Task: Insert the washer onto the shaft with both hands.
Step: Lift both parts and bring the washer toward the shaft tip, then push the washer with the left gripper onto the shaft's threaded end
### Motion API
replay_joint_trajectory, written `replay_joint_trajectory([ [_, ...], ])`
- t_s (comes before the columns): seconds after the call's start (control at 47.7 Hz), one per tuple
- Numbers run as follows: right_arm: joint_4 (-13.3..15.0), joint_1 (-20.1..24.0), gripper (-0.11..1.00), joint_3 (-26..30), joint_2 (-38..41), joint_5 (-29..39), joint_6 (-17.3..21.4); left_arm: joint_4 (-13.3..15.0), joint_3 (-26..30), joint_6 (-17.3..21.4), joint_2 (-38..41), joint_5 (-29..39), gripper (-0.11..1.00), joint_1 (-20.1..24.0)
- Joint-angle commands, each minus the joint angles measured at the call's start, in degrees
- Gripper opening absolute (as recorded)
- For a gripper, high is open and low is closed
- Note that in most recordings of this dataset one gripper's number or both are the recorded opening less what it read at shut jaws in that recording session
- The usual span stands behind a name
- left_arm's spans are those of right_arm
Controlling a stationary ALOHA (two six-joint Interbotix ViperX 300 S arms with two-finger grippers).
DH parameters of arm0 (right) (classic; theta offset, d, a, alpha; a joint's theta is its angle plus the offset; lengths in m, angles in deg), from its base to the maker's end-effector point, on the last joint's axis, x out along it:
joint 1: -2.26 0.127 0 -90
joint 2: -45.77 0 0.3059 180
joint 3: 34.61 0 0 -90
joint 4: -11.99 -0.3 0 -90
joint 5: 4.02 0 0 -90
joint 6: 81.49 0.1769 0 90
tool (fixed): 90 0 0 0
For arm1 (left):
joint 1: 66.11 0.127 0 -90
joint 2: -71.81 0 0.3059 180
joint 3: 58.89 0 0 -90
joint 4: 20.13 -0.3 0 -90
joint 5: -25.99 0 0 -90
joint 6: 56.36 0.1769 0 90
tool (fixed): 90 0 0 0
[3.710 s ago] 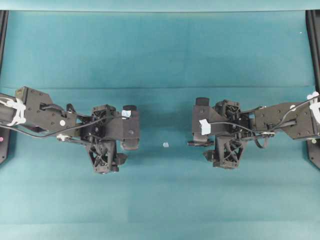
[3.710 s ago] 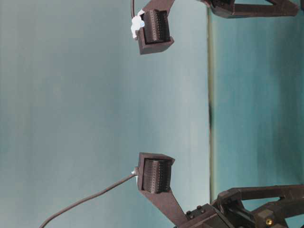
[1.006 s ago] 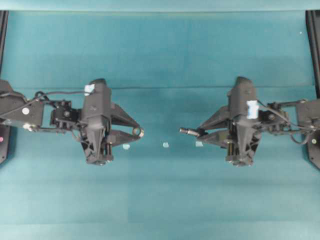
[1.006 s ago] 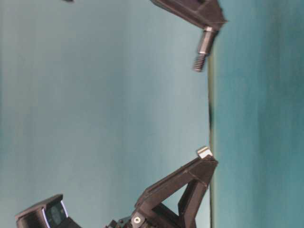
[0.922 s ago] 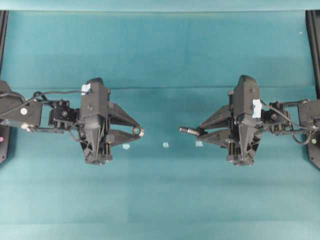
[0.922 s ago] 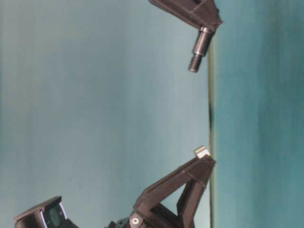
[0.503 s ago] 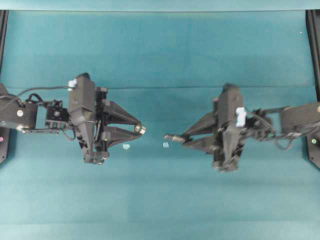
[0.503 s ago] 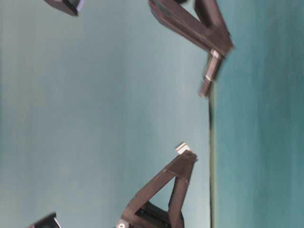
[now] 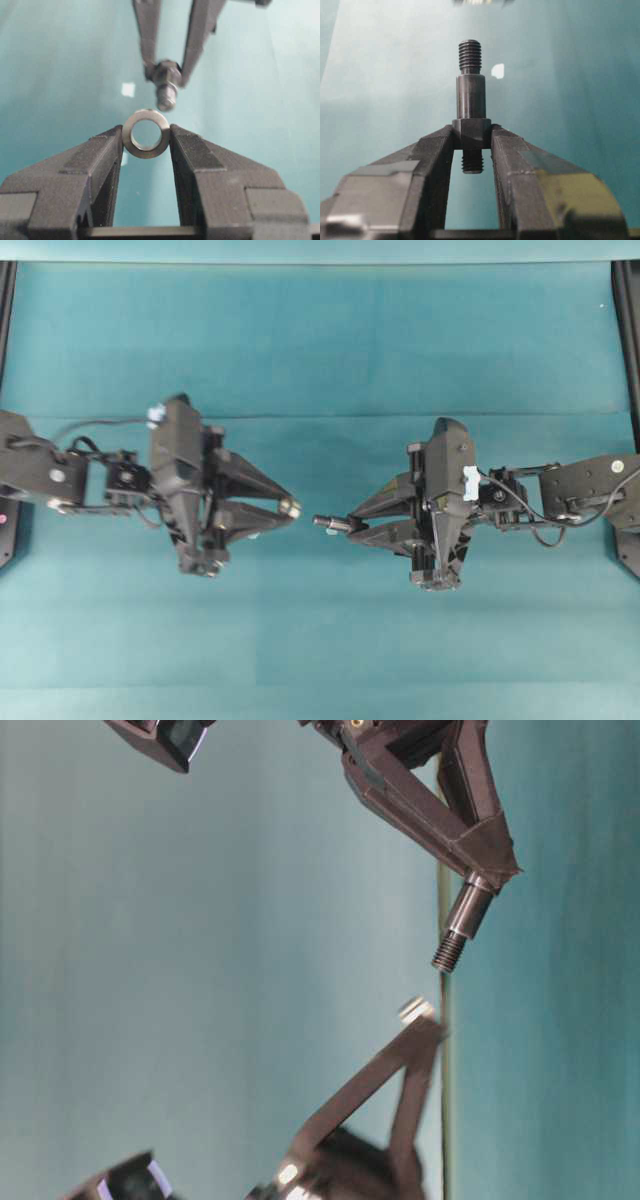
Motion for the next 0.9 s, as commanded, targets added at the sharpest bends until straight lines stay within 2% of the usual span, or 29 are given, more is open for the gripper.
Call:
replay_joint_trajectory([
  [0.0,-0.09,0.18,0.00,1.14,0.00,-0.70,0.44,0.00,2.02,-0.09,0.79,-1.76,0.35,-0.18],
  [0.335,-0.09,0.09,0.00,1.23,0.18,-0.97,0.44,0.00,2.29,-0.18,1.14,-3.16,0.35,0.26],
  [0.88,-0.09,-1.23,0.00,1.14,0.18,-5.36,0.44,0.00,2.20,-0.26,1.05,-3.25,0.35,0.26],
])
